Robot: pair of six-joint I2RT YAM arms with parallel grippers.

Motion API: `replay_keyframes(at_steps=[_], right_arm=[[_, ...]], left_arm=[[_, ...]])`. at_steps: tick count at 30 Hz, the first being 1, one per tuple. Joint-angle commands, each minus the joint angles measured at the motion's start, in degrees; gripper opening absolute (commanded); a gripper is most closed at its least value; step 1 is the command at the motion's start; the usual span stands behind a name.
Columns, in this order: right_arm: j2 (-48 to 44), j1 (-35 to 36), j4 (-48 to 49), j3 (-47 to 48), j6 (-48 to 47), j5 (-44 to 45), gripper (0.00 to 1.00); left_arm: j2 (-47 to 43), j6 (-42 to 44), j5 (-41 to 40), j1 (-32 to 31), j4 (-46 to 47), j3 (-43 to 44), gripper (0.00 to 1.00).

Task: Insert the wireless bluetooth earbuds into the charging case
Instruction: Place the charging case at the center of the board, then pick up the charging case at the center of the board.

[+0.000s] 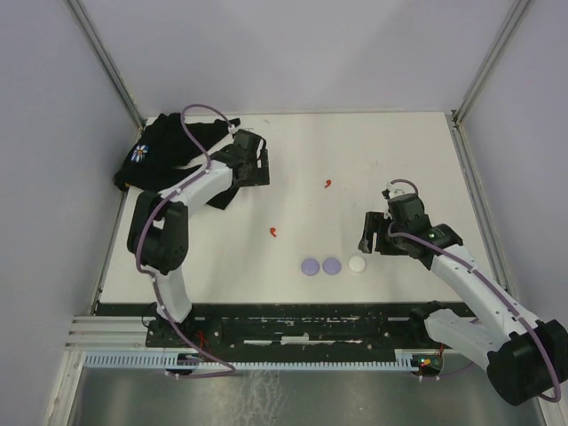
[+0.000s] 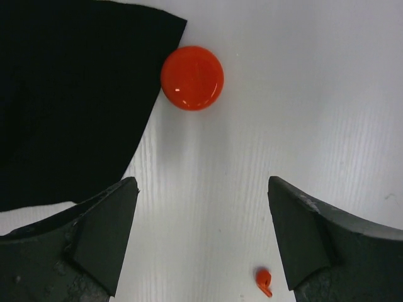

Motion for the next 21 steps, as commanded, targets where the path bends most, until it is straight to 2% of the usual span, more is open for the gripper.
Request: replay_keyframes(at_steps=[1,10,17,21], right_arm=[[-1.5,-0.2,1.8,2.8,-3.2,3.0,0.78],[-2.7,-0.2,3.4,3.3,-5.8,4.6,0.81],[-3.3,-0.2,3.9,2.8,-5.8,5.0,0.82],[-3.3,-0.2,4.4,2.5,-5.8,4.4,0.82]], left_arm=[[7.4,4.3,-3.1,1.1,-0.5,9.8,0.89],[22.0,5.8,-2.5,3.6,-6.1,24.9,0.8],[27.1,5.9,-1.7,4.0,-9.0,29.2,0.71],[27.2,5.6,-0.1,4.0,-9.2,29.0,0.61]])
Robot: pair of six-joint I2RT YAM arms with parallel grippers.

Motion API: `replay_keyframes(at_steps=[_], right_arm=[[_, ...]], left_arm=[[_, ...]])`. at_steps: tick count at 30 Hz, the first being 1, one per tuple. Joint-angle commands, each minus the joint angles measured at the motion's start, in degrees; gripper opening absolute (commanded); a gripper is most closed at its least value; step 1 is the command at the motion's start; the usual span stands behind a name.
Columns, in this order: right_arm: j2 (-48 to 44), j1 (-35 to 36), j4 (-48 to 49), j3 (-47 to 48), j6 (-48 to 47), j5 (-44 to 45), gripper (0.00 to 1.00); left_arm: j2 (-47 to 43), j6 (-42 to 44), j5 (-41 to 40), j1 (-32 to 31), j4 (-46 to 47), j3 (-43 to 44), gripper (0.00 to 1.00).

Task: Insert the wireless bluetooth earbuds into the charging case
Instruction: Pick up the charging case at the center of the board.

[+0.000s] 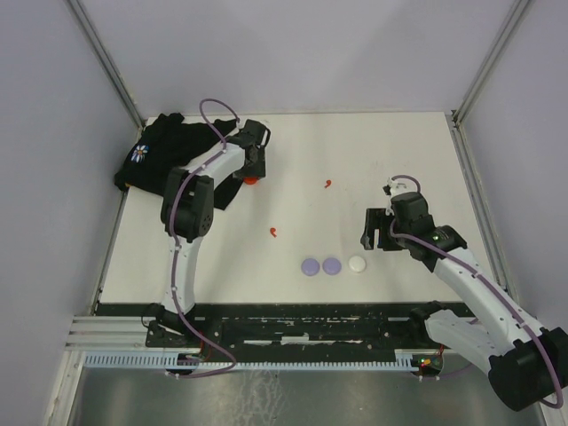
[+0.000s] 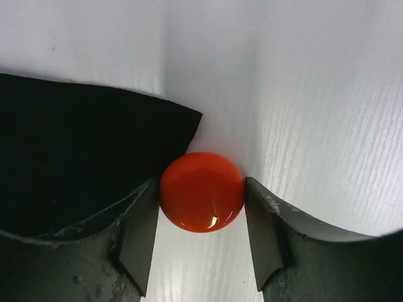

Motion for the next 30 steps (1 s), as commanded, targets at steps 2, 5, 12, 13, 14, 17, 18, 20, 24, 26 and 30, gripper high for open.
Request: replay_keyframes(at_steps=[2,5,12,13,14,17,18,20,24,26,30], right_arm=[[-0.8,-0.2,3.1,1.7,-0.7,0.6,0.82],[-0.3,-0.2,3.7,2.1,-0.8,-0.6,0.82],[0.6,0.0,9.6,2.0,0.1,-5.3,0.81],[1.0,0.2,10.9,1.8,0.4,-6.3,0.81],[1.2,0.4,12.9,1.7,0.8,-7.0,0.81],[2.3,1.3,17.9,1.3,2.2,-9.1,0.81],[2.8,1.7,19.6,1.2,2.6,-9.7,0.8],[3.8,3.2,22.8,1.2,3.3,-10.4,0.79],[6.2,7.7,30.8,1.3,4.2,-10.0,0.76],[7.8,10.1,34.7,1.6,4.3,-9.3,0.75],[11.0,14.7,44.2,1.6,3.9,-7.3,0.7]], left_arm=[[-0.7,1.4,1.5,0.1,-1.1,1.7,0.54],[-2.5,0.6,3.2,0.0,-1.5,0.0,0.49],[-14.2,-4.5,9.1,0.0,2.0,-10.7,0.47],[-16.1,-5.8,10.1,0.0,2.8,-12.6,0.47],[-17.9,-7.5,11.6,0.0,4.1,-15.0,0.47],[-23.5,-12.1,15.3,0.0,8.1,-20.6,0.47],[-25.2,-13.9,16.5,0.0,9.4,-22.6,0.47],[-28.4,-17.5,19.2,-0.1,12.0,-25.9,0.47],[-35.1,-26.2,23.8,-0.3,18.1,-32.8,0.47],[-38.4,-30.6,24.6,-0.7,20.9,-36.3,0.47],[-44.6,-40.2,24.4,-1.9,26.2,-42.1,0.46]])
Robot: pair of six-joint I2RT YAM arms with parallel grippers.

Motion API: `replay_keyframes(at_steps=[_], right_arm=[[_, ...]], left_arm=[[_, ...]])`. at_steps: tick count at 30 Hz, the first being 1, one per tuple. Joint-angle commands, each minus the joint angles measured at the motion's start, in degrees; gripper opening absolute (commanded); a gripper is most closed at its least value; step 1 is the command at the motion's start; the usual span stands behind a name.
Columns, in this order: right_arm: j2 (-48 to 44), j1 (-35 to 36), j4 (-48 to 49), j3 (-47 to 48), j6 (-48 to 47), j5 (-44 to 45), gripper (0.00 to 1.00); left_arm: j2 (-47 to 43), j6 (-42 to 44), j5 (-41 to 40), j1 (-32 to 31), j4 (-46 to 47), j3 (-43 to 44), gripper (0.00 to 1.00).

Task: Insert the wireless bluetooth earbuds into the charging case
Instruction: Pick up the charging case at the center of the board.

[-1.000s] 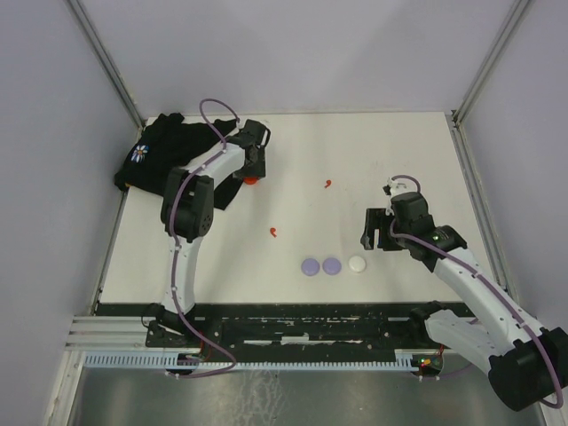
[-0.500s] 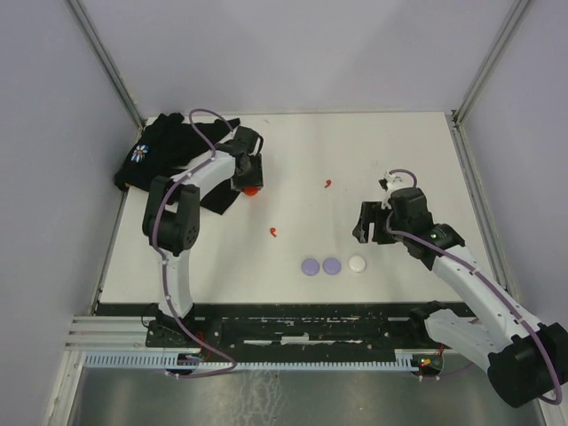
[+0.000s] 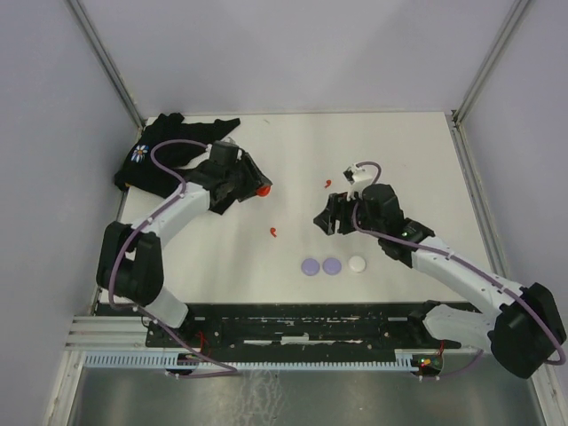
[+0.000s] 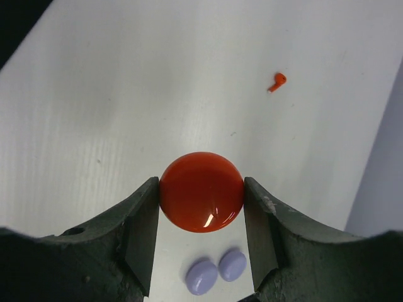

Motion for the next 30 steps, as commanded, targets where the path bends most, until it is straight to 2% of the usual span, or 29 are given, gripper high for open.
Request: replay_keyframes(at_steps=[1,11,18,25,30], right_arm=[[2.9,4.4,17.6,1.6,0.2,2.1,0.69],[9.3,10.1,37.0,0.5,-0.7,9.0,0.65],[12.4,11.4,44.3,-0.3,-2.2,12.6,0.59],[14.5,11.6,46.9,-0.4,-2.8,16.5,0.5],[15.7,11.6,48.6,-0.5,-3.0,15.6,0.37]], left_arm=[[-8.2,-16.0,1.9,-1.8,10.3,-5.4,0.46],[-17.6,-31.4,-5.8,-9.5,18.3,-13.9,0.45],[-17.5,-33.5,-8.2,-13.2,20.5,-13.9,0.44],[-18.0,-35.5,-9.1,-14.6,22.4,-14.3,0.44],[-18.9,-36.4,-9.8,-15.6,23.2,-14.5,0.44]])
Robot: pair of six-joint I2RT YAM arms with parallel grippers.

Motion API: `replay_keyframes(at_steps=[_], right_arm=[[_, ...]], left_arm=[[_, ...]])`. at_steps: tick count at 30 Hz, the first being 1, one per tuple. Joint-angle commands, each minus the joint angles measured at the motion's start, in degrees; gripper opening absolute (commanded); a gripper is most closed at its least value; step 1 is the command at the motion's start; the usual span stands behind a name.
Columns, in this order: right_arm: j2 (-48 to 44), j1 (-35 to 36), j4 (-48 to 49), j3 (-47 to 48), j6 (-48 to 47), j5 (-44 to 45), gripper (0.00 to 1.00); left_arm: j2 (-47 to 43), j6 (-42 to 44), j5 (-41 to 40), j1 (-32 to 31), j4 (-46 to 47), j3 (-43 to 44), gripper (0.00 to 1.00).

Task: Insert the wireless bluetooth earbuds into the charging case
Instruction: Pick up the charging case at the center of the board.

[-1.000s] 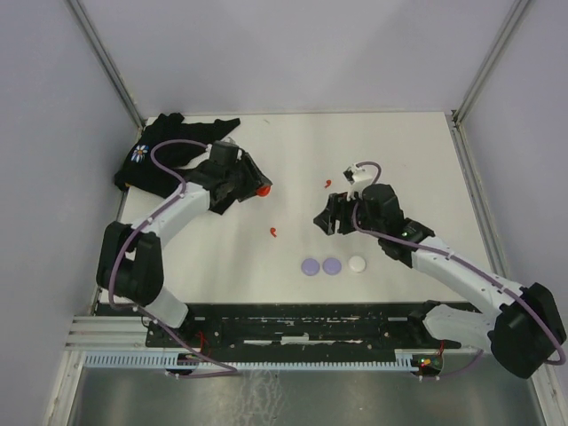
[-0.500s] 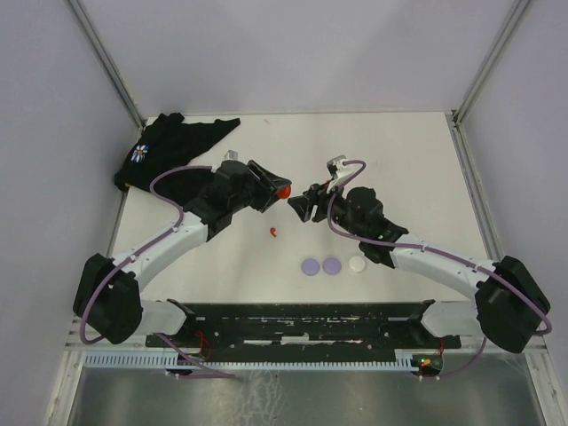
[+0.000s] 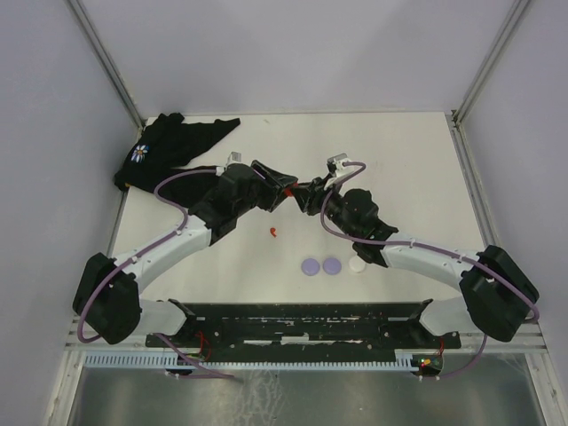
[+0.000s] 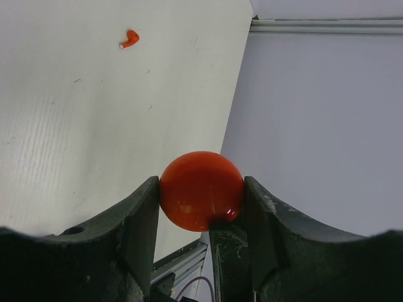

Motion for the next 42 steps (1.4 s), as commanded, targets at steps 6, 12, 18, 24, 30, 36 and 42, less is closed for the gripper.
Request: replay_keyframes(at_steps=[6,12,18,24,30,36,42], right_arm=[[1.7,0.4,7.3,-0.1,0.3,-2.0,0.4],[2.2,0.4,6.8,0.6,1.0,-1.8,0.46],[0.7,0.4,7.7,-0.6,0.1,-0.6,0.27],[-3.0,0.1,5.6,-1.7,-3.5,-3.4,0.16],[-8.5,-3.8,1.1,-0.8,-4.0,-13.2,0.13],[-12.0,-10.8,-1.3,1.4,-0.3,-28.6,0.13],[-14.0,-13.8,-6.2,5.8,-0.1,-40.9,0.12]], left_arm=[[-3.4,-3.5,-2.2,-1.4,5.0,-0.7,0.44],[-4.0,-4.3,-2.8,-2.0,5.9,-1.3,0.44],[-4.8,-3.6,-3.1,-2.0,5.7,-1.7,0.5],[-7.6,3.0,-3.6,-1.9,5.4,-2.2,0.7],[-13.9,19.4,-1.3,-0.8,9.2,-3.9,0.84],[-18.1,34.2,13.1,2.8,17.6,-7.5,0.84],[-18.2,45.0,32.4,6.5,22.2,-8.0,0.81]])
